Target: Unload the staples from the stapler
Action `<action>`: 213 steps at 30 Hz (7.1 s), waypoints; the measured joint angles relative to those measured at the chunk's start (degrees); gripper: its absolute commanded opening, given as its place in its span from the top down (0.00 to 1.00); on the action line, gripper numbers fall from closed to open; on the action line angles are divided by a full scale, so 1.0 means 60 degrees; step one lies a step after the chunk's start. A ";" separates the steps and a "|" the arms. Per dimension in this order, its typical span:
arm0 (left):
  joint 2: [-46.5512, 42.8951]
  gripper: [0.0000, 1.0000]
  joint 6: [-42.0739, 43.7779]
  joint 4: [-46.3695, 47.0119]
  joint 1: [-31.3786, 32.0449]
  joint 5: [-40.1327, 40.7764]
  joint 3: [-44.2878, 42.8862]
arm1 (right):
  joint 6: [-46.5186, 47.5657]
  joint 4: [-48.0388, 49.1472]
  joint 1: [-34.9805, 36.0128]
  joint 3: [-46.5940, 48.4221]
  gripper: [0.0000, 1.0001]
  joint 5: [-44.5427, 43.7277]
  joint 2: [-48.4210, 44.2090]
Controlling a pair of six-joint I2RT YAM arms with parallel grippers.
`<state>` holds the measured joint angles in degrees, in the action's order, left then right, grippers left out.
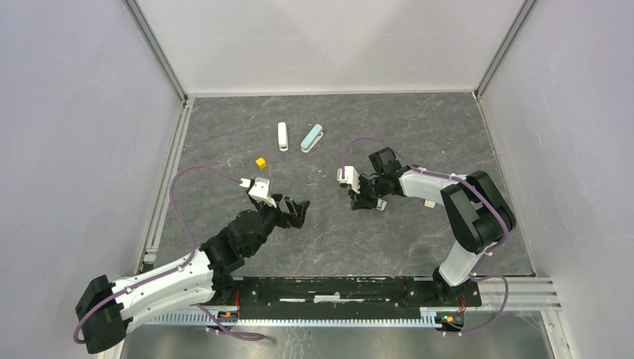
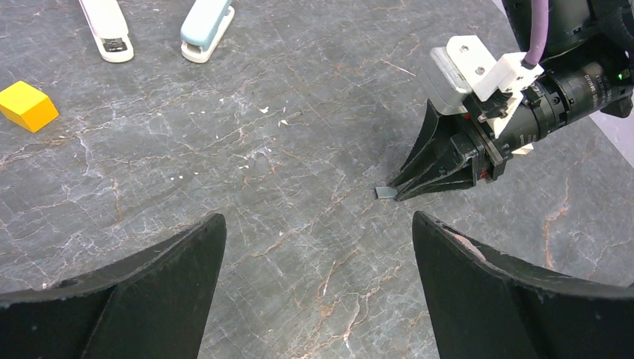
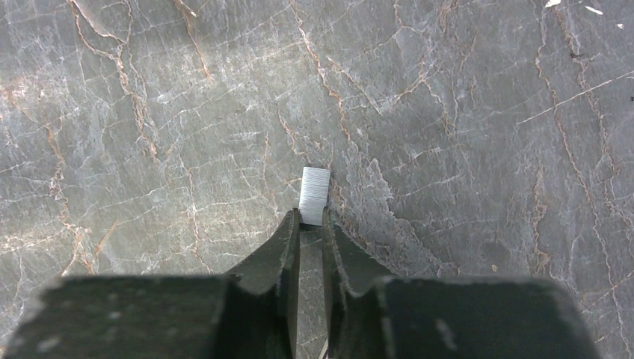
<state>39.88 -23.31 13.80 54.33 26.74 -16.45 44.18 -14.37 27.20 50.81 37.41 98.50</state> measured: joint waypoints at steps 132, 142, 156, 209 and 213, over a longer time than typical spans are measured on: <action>0.2623 0.00 -0.0044 0.1774 0.0000 -0.0688 -0.0390 | 0.9271 -0.6466 0.0168 0.2667 0.95 -0.3723 0.0291; 0.2634 0.00 -0.0044 0.1800 0.0000 -0.0688 -0.0390 | 0.9358 -0.6466 0.0248 0.2670 0.90 -0.3752 0.0291; 0.2652 0.00 -0.0044 0.1800 0.0000 -0.0688 -0.0390 | 0.9395 -0.6441 0.0346 0.2670 0.74 -0.3825 0.0291; 0.2473 0.00 -0.0047 0.1982 0.0000 -0.0718 -0.0372 | 0.9289 -0.5974 0.0368 0.2488 0.73 -0.4495 0.0277; 0.2473 0.00 -0.0047 0.1982 0.0000 -0.0718 -0.0372 | 0.9289 -0.5963 0.0368 0.2488 0.73 -0.4495 0.0277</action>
<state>54.72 -23.59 25.69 54.33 22.44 -18.68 99.92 -50.15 29.41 65.73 10.44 100.16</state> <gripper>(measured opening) 0.996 0.274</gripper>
